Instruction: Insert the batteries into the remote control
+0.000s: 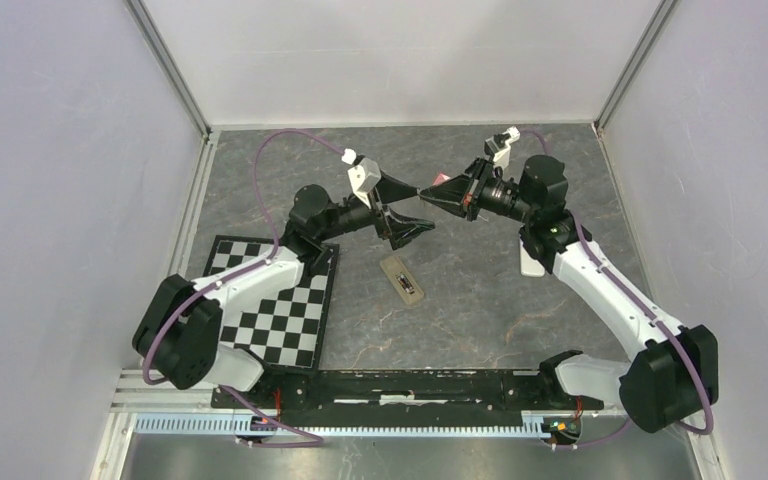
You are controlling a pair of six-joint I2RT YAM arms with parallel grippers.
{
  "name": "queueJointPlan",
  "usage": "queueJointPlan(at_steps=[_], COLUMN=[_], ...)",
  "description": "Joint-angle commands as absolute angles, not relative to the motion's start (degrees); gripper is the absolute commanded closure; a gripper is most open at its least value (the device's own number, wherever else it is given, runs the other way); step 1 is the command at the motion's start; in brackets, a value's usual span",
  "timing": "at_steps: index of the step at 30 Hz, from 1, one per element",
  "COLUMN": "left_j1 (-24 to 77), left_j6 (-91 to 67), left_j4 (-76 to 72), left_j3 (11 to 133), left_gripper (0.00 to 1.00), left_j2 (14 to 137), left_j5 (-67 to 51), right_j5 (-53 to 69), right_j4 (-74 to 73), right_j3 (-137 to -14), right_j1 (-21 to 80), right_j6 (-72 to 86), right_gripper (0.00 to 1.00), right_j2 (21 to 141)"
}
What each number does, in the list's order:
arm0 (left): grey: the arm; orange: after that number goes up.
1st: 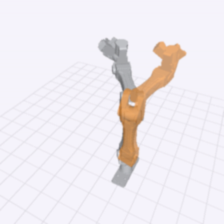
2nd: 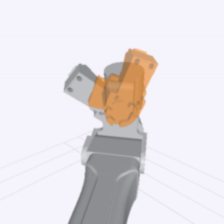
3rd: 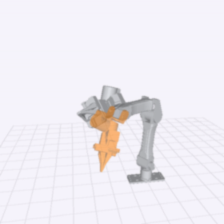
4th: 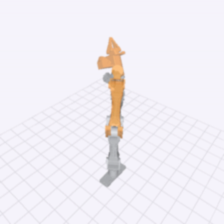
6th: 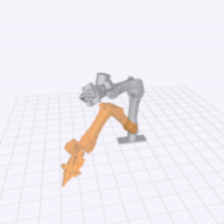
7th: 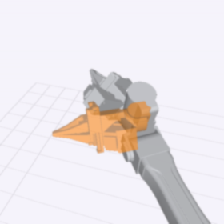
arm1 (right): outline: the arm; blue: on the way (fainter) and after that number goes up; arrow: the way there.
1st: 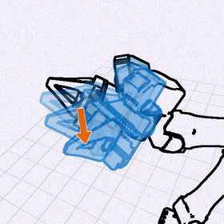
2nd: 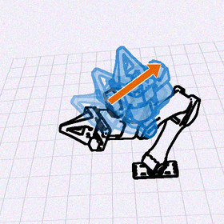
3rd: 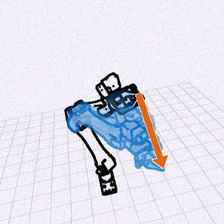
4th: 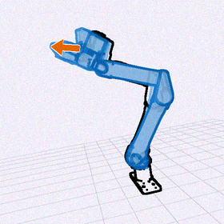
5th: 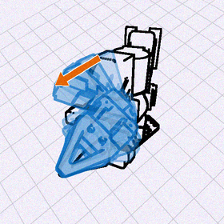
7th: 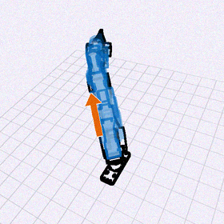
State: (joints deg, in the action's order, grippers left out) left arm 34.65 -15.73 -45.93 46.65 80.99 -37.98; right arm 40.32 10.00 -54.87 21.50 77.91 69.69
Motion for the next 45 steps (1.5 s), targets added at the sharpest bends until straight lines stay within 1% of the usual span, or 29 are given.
queueJointPlan(at_steps=[1,4,6,8,11,12,14,19,22,23,26,32,33,34,37,41,42,43,45], left_j1=[35.4,35.4,35.5,35.5,35.5,35.5,35.5,35.5,35.6,35.5,35.5,35.5,35.5,35.5,35.5,35.5,35.5,35.5,35.5], left_j6=[-10.8,-10.9,-11.0,-11.1,-11.3,-11.5,-12.1,-15.1,-16.7,-16.9,-15.2,-8.1,-6.1,-4.4,0.7,11.2,13.8,16.8,21.9], left_j4=[-49.7,-49.3,-49.2,-48.9,-48.0,-48.1,-48.7,-51.3,-53.5,-53.8,-52.1,-44.1,-42.2,-39.7,-33.3,-21.5,-17.6,-13.6,-7.4], left_j3=[50.4,51.1,51.0,50.9,51.1,51.0,50.8,51.0,50.8,50.9,51.1,50.4,50.4,50.6,51.2,53.0,53.7,54.6,56.3], left_gripper=[0.0,0.0,0.03,0.09,0.26,0.29,0.3,0.28,0.28,0.31,0.52,0.74,0.75,0.76,0.78,0.78,0.79,0.79,0.79], left_j2=[82.9,83.8,83.9,84.0,84.1,84.1,84.0,84.7,85.2,85.5,85.6,82.8,82.3,81.8,80.7,79.1,78.8,78.6,78.4], left_j5=[-41.1,-42.3,-43.0,-44.1,-45.6,-45.6,-45.5,-44.0,-42.1,-42.1,-42.2,-42.3,-42.3,-42.3,-42.3,-41.3,-41.1,-40.5,-39.3], right_j5=[42.3,42.3,42.5,42.6,42.6,42.7,42.7,42.8,42.8,42.7,42.6,41.5,40.9,40.4,38.7,34.5,33.1,31.0,28.0], right_j4=[16.6,16.7,16.7,16.7,16.8,16.8,16.8,16.9,17.0,17.0,17.0,16.9,16.7,16.6,16.2,13.3,12.0,9.2,3.5], right_j3=[-53.1,-53.0,-53.0,-52.8,-52.4,-52.2,-51.9,-51.1,-50.8,-50.8,-50.5,-50.2,-50.2,-49.7,-48.5,-48.7,-49.3,-50.3,-53.1], right_j1=[21.6,21.6,21.6,21.6,21.5,21.6,21.6,21.6,21.6,21.6,21.6,21.6,21.6,21.6,21.5,21.5,21.6,21.6,21.7], right_j6=[83.4,83.3,83.3,83.3,83.4,83.4,83.3,83.3,83.3,83.2,83.1,80.3,78.8,77.8,74.2,66.1,62.6,59.4,51.9], right_gripper=[1.0,1.0,1.0,1.0,1.0,1.0,1.0,1.0,1.0,1.0,1.0,1.0,1.0,0.95,0.71,0.27,0.21,0.17,0.15], right_j2=[67.9,67.6,67.5,67.4,67.2,67.2,67.1,67.0,67.0,67.0,67.0,67.1,67.1,67.1,67.4,65.9,65.5,65.4,65.9])
